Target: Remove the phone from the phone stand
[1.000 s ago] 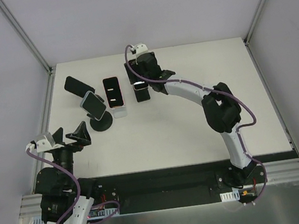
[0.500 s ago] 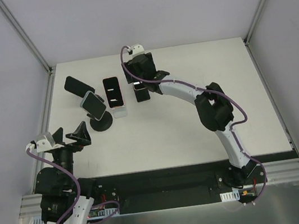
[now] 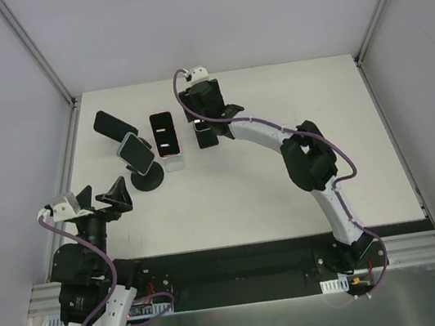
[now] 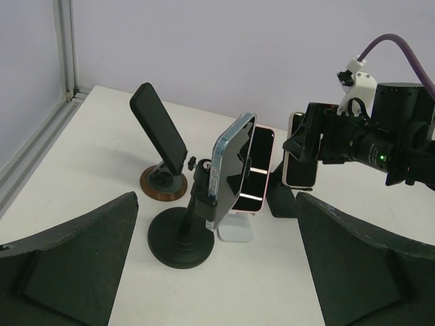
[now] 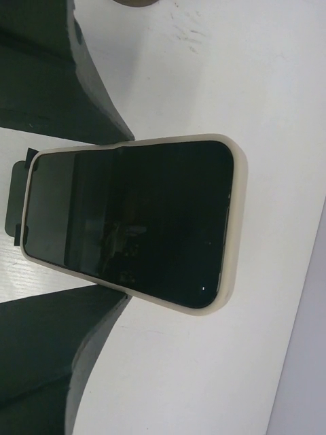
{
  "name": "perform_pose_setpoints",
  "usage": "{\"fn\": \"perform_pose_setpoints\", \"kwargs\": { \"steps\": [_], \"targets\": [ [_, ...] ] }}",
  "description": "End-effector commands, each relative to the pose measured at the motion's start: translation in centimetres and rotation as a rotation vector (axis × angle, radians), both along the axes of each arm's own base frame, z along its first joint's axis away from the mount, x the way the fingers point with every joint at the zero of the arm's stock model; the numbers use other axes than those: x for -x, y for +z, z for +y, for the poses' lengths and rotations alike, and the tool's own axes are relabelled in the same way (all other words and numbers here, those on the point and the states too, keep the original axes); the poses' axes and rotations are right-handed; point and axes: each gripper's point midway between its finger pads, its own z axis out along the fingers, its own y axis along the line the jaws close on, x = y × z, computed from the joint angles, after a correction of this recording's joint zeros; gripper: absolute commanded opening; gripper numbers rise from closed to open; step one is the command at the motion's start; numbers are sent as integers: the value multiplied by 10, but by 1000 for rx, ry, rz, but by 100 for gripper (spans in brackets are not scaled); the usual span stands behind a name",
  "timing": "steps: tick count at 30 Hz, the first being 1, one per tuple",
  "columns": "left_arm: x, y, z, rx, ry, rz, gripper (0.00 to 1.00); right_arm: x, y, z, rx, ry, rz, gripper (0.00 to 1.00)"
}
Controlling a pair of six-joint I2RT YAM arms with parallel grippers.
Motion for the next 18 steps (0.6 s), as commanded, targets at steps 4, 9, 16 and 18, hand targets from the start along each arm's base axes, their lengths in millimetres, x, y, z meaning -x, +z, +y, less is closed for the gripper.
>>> {"fn": "perform_pose_setpoints", "kwargs": {
  "steps": [4,9,16,18],
  "targets": [
    [15,24,4,-1,-1,-93,99,3,48,4,-51,-7,-93,57],
    [16,24,3,0,-4,-96,99,11,66,4,-81,20,-113,38],
    [17,25,2,2,-10,-102,99,29,125,3,-167,83,-175,31],
    [18,25,2,4,-14,-105,99,35,135,4,-186,114,-180,30]
  ]
}}
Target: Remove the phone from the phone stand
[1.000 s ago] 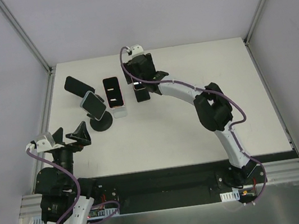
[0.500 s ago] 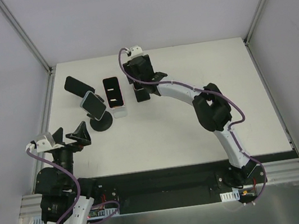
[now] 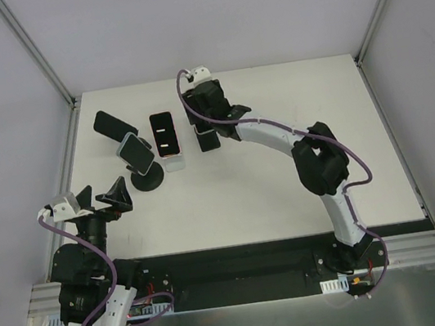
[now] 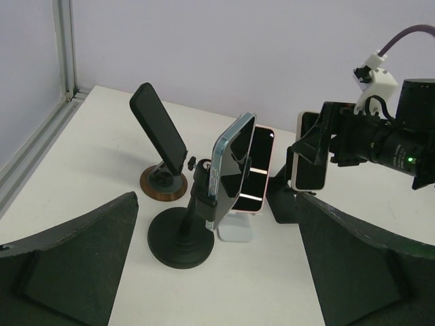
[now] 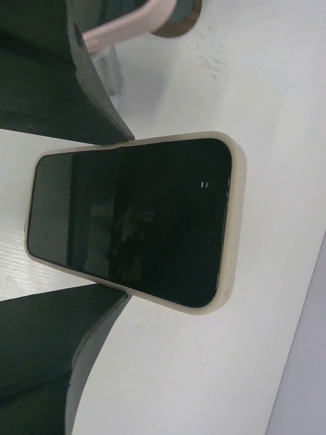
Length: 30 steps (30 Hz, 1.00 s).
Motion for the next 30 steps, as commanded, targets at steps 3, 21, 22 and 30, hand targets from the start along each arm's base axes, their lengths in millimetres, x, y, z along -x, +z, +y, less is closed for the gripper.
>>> {"fn": "perform_pose_setpoints", "kwargs": {
  "steps": [3,21,22,30],
  "targets": [
    [22,28,3,10,-14,-123,99,29,141,5,-217,101,-190,30],
    [42,42,-14,-31,-127,-195,99,118,115,-182,40,-126,198,18],
    [42,42,-15,-34,-130,-193,99,113,112,-200,43,-166,213,18],
    [25,29,-6,-43,-61,-111,99,80,68,-283,78,-349,334,18]
  ]
}}
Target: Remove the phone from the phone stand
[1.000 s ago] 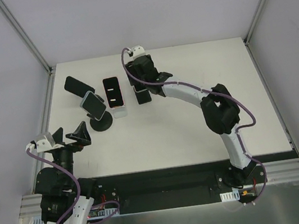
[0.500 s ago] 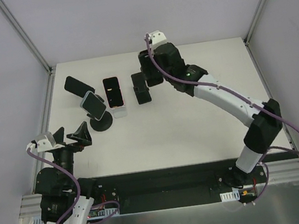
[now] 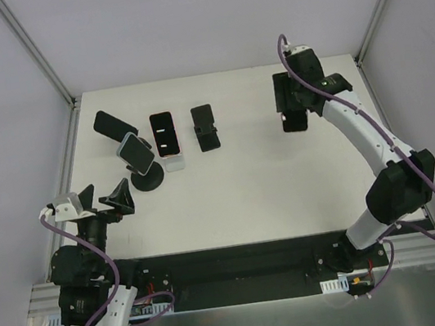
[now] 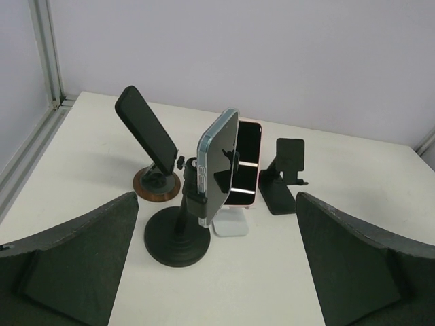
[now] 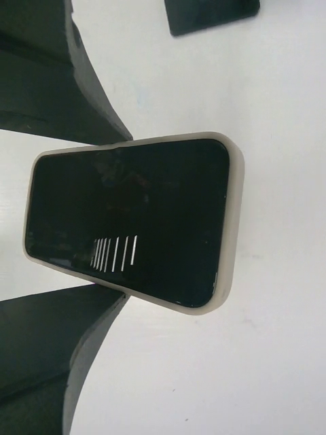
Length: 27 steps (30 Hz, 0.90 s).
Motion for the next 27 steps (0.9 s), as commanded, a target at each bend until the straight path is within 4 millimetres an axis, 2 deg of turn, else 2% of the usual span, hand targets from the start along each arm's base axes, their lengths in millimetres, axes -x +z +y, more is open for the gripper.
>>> {"fn": "perform_pose_setpoints", "kwargs": {
  "steps": [1,3,4,6,7,8,9,10,11,12,13,14,16,20,27],
  "targets": [
    [16,21,3,-3,-2,-88,99,-22,-10,-40,-4,-84,19,17],
    [13,19,-1,-12,-21,-70,99,-39,-22,-48,-5,-68,41,17],
    [10,16,-2,-18,-24,-54,99,-47,-26,-63,14,-67,45,16],
    [9,15,-3,-22,-26,-48,99,-68,-34,-72,33,-51,58,17],
    [9,15,-3,-25,-26,-48,99,-74,-37,-87,66,-53,72,16],
    [9,14,-4,-27,-30,-47,99,-83,-53,-93,78,-45,114,16],
    [9,14,-4,-27,-30,-47,99,-93,-44,-99,87,-34,103,16],
    [9,14,-4,-30,-33,-48,99,-101,-43,-114,93,-50,105,17],
    [9,13,-5,-32,-37,-45,99,-108,-61,-119,100,-29,150,17],
    [9,13,-5,-37,-36,-45,99,-116,-49,-132,95,-37,138,16],
    [4,9,-5,-42,-36,-20,99,-121,-52,-132,94,-24,150,17],
    [3,8,-5,-44,-33,-14,99,-125,-68,-141,98,-7,188,17],
    [0,5,-2,-47,-15,1,99,-130,-72,-156,108,-1,200,17],
    [-7,0,-1,-64,-5,33,99,-135,-98,-176,136,50,243,17],
    [-18,-11,-8,-89,-34,94,99,-131,-126,-230,186,10,305,18]
  ]
}}
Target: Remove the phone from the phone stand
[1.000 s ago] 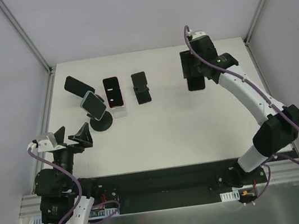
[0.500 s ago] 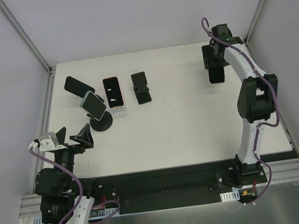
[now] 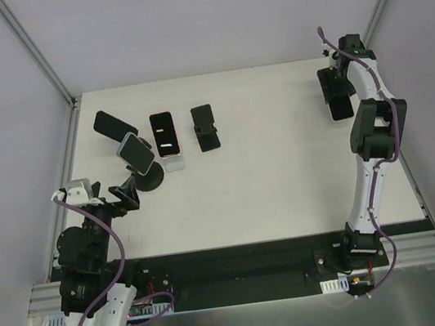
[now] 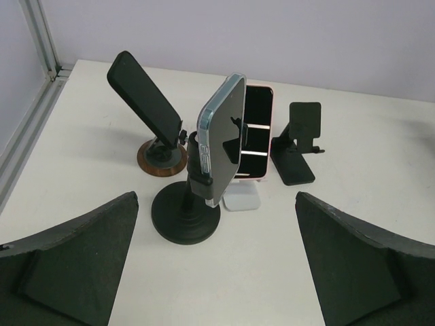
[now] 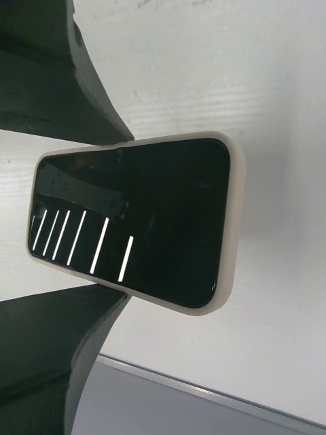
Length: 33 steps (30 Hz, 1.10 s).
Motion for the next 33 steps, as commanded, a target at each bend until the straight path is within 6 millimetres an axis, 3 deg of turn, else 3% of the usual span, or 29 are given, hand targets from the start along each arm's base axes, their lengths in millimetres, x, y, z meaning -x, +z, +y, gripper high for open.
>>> {"fn": "perform_pose_setpoints", "kwargs": {
  "steps": [1,9,13,18,20,28,31,33],
  "targets": [
    [0,14,-3,-22,-22,-29,99,-9,13,-27,40,22,-33,18],
    [1,14,5,-23,17,-46,99,-20,-20,-31,-13,27,-30,29],
    [0,13,4,-23,13,-40,99,-24,-31,-35,-4,23,-22,45],
    [0,12,4,-21,16,-35,99,-25,-39,-36,1,39,-16,50],
    [0,13,4,-20,15,-40,99,-23,-44,-33,-13,49,-13,57],
    [2,14,5,-19,18,-49,99,-22,-45,-34,-22,35,-15,91],
    [2,14,4,-16,15,-50,99,-21,-44,-34,-29,22,-29,100],
    [3,16,4,-16,13,-58,99,-22,-43,-35,-30,13,-37,96]
  ]
}}
